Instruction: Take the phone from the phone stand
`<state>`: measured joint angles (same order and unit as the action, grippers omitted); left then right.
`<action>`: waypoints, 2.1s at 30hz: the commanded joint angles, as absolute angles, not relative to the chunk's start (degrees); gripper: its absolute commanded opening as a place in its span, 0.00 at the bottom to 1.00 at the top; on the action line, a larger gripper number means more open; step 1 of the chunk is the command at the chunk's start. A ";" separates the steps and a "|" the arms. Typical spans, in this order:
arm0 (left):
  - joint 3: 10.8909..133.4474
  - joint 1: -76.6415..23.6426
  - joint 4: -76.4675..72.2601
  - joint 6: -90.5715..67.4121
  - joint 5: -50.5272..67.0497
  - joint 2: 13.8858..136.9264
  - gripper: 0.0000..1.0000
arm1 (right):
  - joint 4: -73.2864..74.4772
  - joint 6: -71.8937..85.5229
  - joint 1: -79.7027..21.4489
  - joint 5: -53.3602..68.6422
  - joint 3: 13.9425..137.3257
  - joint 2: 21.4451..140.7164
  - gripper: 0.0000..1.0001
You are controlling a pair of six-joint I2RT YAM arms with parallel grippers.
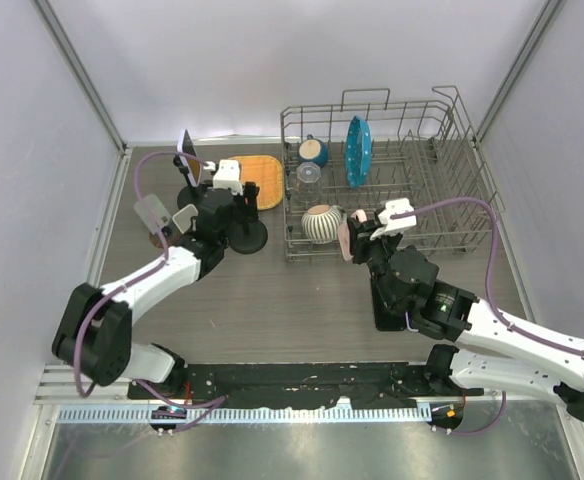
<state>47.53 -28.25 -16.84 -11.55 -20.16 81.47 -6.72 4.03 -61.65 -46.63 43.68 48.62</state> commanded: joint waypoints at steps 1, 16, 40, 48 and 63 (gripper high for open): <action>47.20 -29.70 -15.31 -11.52 -21.97 70.70 0.77 | -3.79 7.99 -61.79 -48.69 49.39 49.39 0.01; 37.80 -56.94 -15.20 -3.09 -30.23 53.52 0.95 | 17.66 28.90 -61.79 -49.13 58.88 55.46 0.01; 41.57 -79.01 -46.75 14.15 -43.15 77.51 0.86 | 17.75 41.66 -61.79 -44.39 55.46 54.23 0.01; 43.86 -79.54 -51.58 15.82 -47.28 82.88 0.78 | 16.61 44.99 -61.79 -44.39 53.09 53.35 0.01; 44.65 -83.32 -62.39 26.72 -56.68 91.75 0.60 | 15.91 49.48 -61.79 -45.17 51.51 51.77 0.01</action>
<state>43.13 -82.61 -53.93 23.16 -51.44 90.43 21.37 46.46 -61.60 -42.74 51.11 54.37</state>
